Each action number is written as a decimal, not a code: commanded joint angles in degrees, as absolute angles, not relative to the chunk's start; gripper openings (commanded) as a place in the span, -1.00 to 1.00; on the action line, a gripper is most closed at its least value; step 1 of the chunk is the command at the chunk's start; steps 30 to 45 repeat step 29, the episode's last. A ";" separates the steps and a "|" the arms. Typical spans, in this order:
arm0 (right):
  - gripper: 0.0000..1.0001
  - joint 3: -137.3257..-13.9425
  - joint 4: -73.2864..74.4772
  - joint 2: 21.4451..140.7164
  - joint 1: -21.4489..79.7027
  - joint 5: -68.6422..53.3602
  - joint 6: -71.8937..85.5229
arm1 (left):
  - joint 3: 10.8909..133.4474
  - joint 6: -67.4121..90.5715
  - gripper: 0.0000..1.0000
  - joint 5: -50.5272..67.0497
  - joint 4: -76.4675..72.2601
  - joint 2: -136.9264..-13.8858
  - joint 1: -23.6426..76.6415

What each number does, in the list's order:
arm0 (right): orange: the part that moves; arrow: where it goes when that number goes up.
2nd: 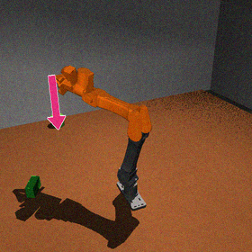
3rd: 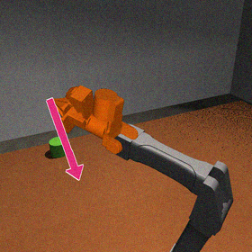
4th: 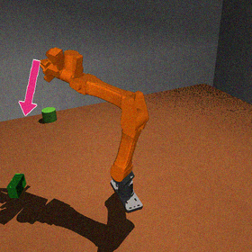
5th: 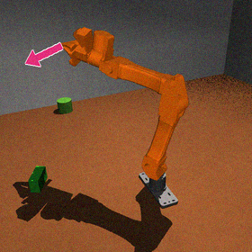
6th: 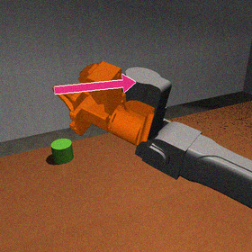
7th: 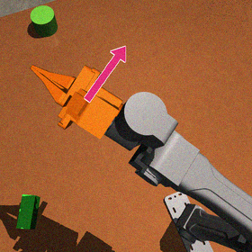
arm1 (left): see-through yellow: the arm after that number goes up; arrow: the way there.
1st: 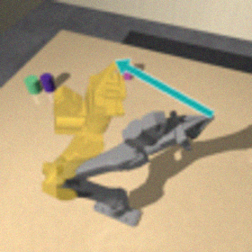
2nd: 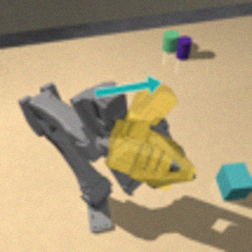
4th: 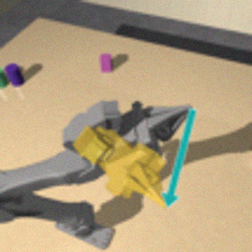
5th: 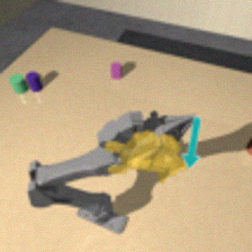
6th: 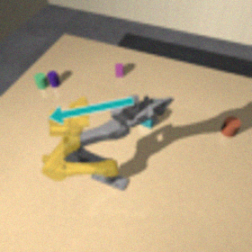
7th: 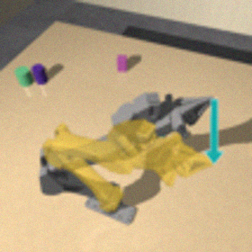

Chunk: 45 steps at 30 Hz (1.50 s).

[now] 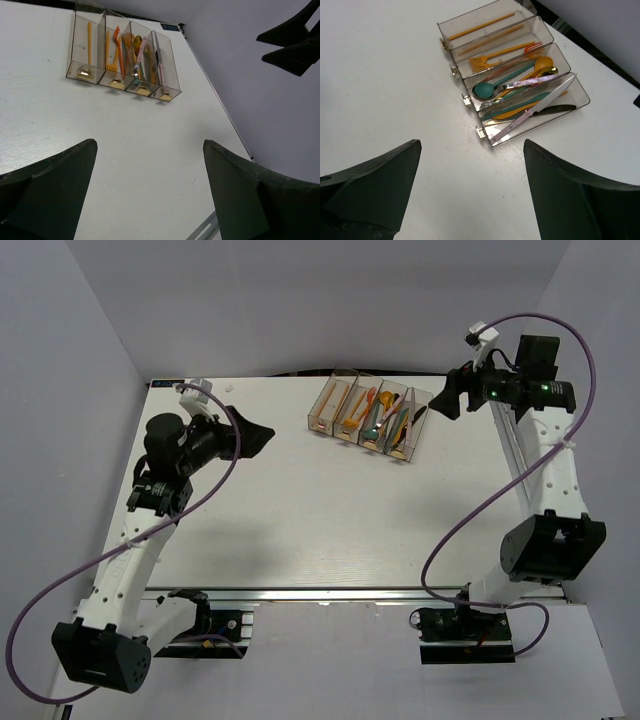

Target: Sort the eating utensils into containers

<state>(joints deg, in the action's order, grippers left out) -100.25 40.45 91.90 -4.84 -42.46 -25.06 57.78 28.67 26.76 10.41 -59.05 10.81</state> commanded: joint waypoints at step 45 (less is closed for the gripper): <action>0.79 -73.75 29.45 69.87 -4.83 -32.17 -22.50 | 53.62 29.53 0.96 22.06 13.36 -47.37 10.55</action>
